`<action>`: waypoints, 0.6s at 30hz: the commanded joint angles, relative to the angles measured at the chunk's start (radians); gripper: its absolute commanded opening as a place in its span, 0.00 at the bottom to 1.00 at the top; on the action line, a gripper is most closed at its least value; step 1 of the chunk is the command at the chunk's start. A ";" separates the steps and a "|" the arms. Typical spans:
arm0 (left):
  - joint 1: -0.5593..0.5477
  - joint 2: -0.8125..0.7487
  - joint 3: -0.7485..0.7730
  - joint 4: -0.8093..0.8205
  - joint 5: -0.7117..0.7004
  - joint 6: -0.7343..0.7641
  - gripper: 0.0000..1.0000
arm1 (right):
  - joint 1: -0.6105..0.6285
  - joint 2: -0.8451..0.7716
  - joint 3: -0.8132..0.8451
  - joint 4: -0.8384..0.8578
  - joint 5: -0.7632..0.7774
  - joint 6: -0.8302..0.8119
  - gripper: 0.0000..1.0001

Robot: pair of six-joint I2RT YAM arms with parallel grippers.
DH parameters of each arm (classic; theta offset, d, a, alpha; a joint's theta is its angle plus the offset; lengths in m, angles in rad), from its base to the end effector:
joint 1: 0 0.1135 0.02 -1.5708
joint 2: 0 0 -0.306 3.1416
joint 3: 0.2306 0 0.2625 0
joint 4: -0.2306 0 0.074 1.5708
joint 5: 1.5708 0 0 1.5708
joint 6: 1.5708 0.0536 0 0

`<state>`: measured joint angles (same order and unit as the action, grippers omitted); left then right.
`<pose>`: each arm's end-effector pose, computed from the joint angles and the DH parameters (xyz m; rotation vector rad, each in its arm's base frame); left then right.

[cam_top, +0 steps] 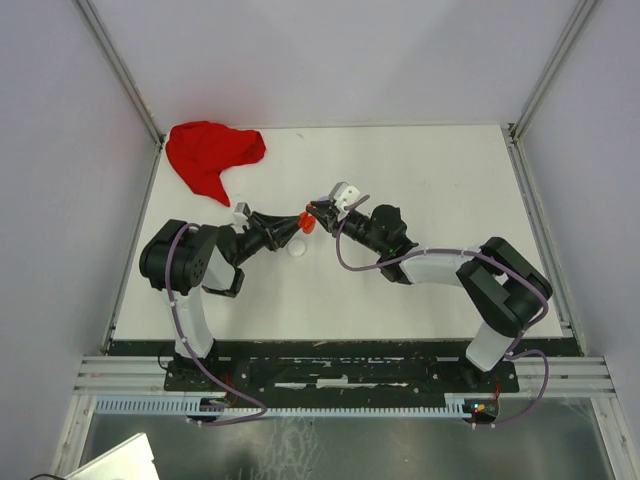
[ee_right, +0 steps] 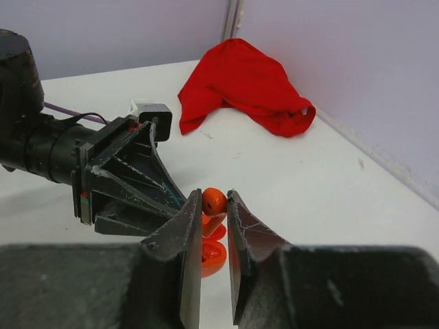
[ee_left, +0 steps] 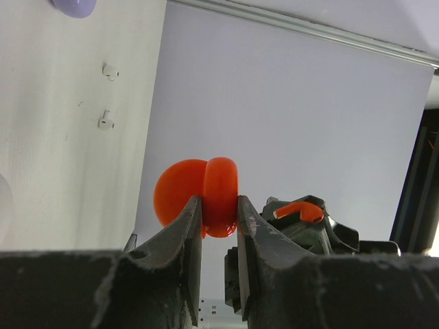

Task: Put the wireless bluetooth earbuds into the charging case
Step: Place the earbud in the charging case.

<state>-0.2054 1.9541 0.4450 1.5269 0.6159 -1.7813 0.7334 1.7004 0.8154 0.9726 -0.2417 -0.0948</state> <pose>0.3146 -0.0972 0.1480 -0.9004 1.7516 -1.9234 0.2837 0.2729 0.2682 -0.7917 1.3032 0.6923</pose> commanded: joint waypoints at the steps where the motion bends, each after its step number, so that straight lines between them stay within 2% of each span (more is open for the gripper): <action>1: -0.007 -0.007 0.026 0.202 0.044 -0.035 0.03 | 0.006 0.032 -0.030 0.184 -0.094 -0.083 0.03; 18: -0.006 -0.033 0.044 0.203 0.082 -0.060 0.03 | 0.008 0.086 -0.045 0.217 -0.094 -0.163 0.01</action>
<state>-0.2054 1.9541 0.4664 1.5272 0.6655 -1.8023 0.7376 1.7718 0.7731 1.1221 -0.3218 -0.2359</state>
